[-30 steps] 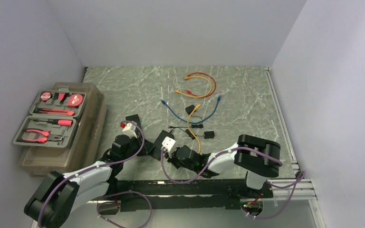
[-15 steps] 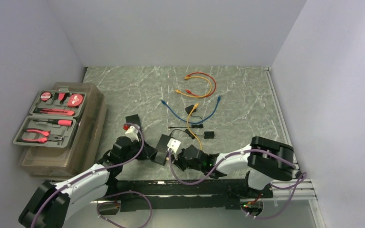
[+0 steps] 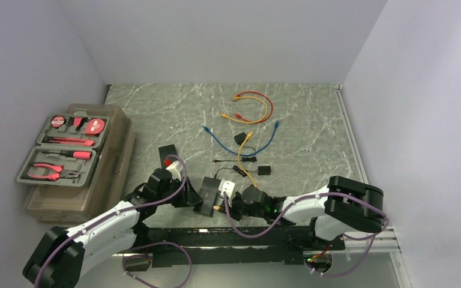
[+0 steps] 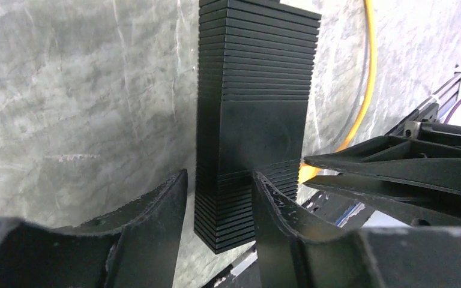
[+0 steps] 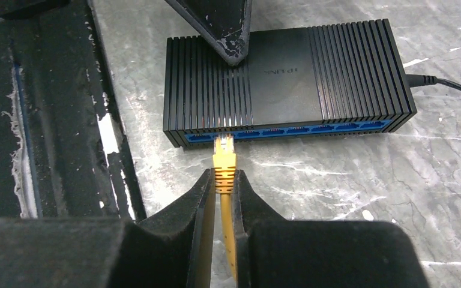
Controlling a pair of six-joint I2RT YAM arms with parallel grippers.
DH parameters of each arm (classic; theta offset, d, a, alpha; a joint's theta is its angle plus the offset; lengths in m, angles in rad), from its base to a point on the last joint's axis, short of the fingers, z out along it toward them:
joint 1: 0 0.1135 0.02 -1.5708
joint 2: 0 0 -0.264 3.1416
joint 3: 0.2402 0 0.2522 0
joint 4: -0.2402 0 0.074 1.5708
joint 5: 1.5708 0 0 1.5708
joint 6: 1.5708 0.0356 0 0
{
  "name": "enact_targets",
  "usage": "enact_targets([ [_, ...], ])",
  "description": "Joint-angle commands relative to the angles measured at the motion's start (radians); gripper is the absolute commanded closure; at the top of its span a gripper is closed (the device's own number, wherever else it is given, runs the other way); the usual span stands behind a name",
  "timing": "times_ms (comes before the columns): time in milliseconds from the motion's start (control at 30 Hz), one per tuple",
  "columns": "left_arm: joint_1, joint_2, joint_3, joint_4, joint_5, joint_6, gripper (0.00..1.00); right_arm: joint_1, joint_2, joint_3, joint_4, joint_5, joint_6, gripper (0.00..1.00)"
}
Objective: Insert the plug into the switch port
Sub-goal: Insert the connector into the switch port.
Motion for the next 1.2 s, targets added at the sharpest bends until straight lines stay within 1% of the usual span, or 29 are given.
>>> enact_targets([
  [0, -0.012, -0.016, 0.058, -0.187, -0.009, 0.052, 0.48, -0.008, -0.047, -0.01, 0.133, -0.023, 0.008, 1.0],
  [267, -0.007, -0.128, 0.188, -0.405, -0.187, 0.082, 0.29, -0.006, -0.002, 0.028, 0.055, -0.064, -0.01, 1.0],
  [300, -0.008, -0.146, 0.199, -0.421, -0.204, 0.082, 0.19, -0.006, 0.006, 0.041, 0.039, -0.07, -0.012, 1.0],
  [333, -0.007, -0.169, 0.214, -0.437, -0.224, 0.08, 0.16, -0.006, 0.015, 0.051, 0.027, -0.075, -0.015, 1.0],
  [467, -0.007, -0.218, 0.252, -0.486, -0.264, 0.085, 0.13, -0.006, 0.037, 0.086, -0.024, -0.094, -0.023, 1.0],
  [600, -0.008, -0.238, 0.273, -0.512, -0.282, 0.091, 0.11, -0.006, 0.034, 0.109, -0.079, -0.083, -0.035, 0.87],
  [667, -0.006, -0.242, 0.276, -0.514, -0.28, 0.092, 0.1, -0.006, 0.018, 0.119, -0.118, -0.075, -0.042, 0.78],
  [733, -0.005, -0.246, 0.276, -0.512, -0.278, 0.094, 0.1, -0.006, -0.005, 0.126, -0.159, -0.065, -0.057, 0.66],
  [800, -0.006, -0.25, 0.275, -0.511, -0.279, 0.094, 0.09, -0.005, -0.033, 0.133, -0.2, -0.056, -0.09, 0.58],
  [967, -0.006, -0.268, 0.279, -0.51, -0.278, 0.106, 0.07, -0.015, -0.142, 0.147, -0.29, -0.005, -0.124, 0.45],
  [1033, -0.006, -0.273, 0.289, -0.517, -0.28, 0.116, 0.06, -0.026, -0.198, 0.165, -0.348, 0.036, -0.14, 0.43],
  [1067, -0.004, -0.276, 0.294, -0.52, -0.283, 0.121, 0.05, -0.037, -0.226, 0.177, -0.373, 0.063, -0.149, 0.41],
  [1100, -0.005, -0.283, 0.302, -0.522, -0.285, 0.129, 0.03, -0.073, -0.287, 0.225, -0.419, 0.12, -0.167, 0.39],
  [1167, -0.005, -0.291, 0.302, -0.518, -0.286, 0.136, 0.03, -0.117, -0.318, 0.283, -0.468, 0.179, -0.164, 0.32],
])
